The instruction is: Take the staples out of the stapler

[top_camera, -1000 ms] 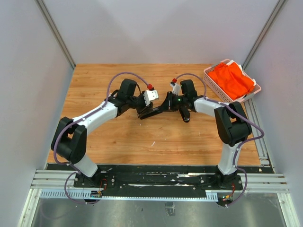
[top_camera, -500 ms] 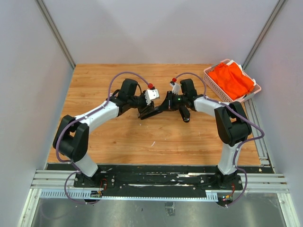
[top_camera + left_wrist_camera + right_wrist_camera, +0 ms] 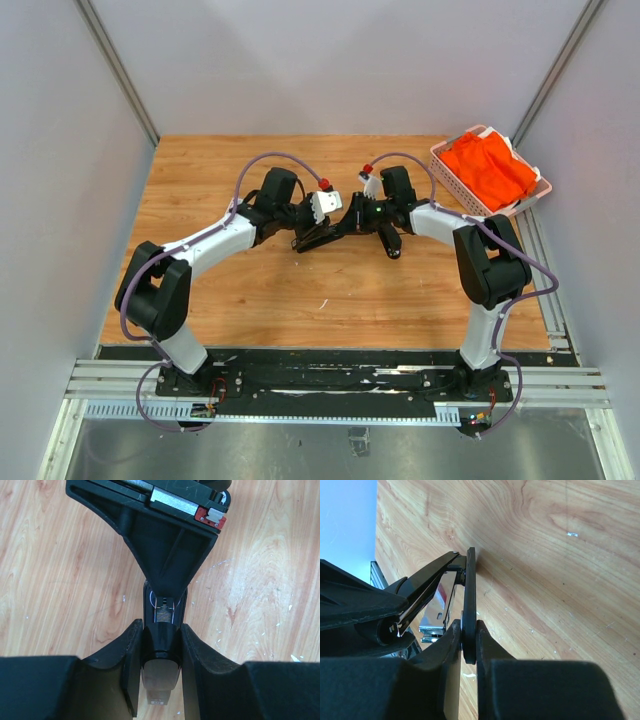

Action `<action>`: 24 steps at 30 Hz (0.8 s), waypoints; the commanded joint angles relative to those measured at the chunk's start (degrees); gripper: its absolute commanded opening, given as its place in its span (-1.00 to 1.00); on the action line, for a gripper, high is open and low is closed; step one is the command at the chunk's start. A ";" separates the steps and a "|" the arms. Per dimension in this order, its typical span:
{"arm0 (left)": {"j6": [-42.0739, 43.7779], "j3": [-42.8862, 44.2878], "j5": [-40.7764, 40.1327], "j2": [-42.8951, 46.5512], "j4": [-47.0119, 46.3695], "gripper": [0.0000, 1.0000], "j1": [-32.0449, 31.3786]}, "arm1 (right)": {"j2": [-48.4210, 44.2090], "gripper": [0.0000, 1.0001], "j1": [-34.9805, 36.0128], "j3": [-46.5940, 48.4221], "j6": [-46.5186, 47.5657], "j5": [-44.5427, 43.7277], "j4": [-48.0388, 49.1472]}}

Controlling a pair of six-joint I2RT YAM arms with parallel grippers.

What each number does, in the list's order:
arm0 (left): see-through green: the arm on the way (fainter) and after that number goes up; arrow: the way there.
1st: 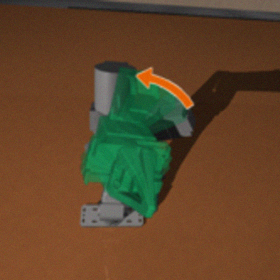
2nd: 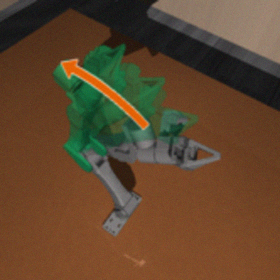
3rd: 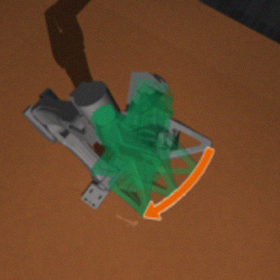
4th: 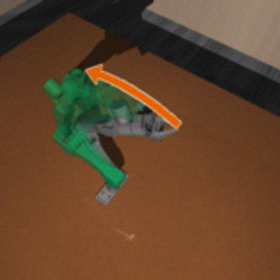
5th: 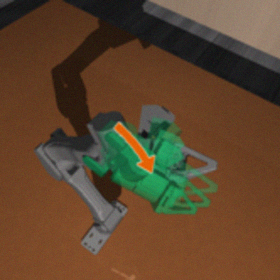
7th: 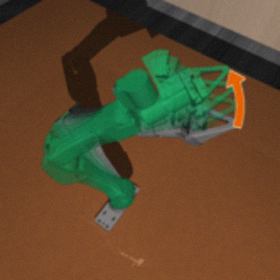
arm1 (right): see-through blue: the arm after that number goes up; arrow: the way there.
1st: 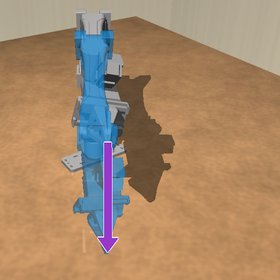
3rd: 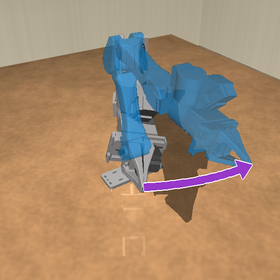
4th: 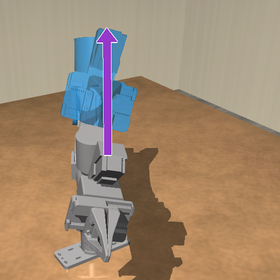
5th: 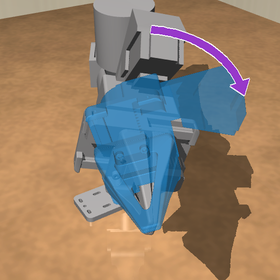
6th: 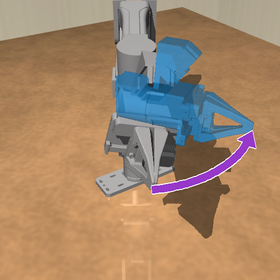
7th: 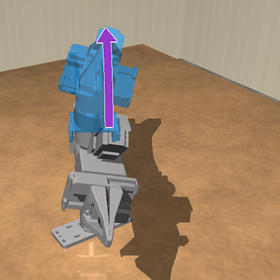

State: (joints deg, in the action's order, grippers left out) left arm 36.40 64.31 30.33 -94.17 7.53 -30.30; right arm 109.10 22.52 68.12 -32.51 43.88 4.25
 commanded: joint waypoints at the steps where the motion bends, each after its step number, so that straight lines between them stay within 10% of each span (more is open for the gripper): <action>1: -0.48 -0.22 0.79 0.78 -0.04 -1.00 -0.21 | 1.02 -0.69 -0.80 2.05 1.19 0.26 -1.93; 24: -0.89 1.03 2.88 -1.38 0.79 -1.00 -0.28 | -1.87 -0.26 -3.34 0.78 -1.88 3.32 0.33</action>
State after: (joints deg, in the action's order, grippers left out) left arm 36.40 64.29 31.18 -94.26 7.38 -30.46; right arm 108.99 20.18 68.62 -33.23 45.19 3.92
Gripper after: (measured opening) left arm 0.342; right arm 0.356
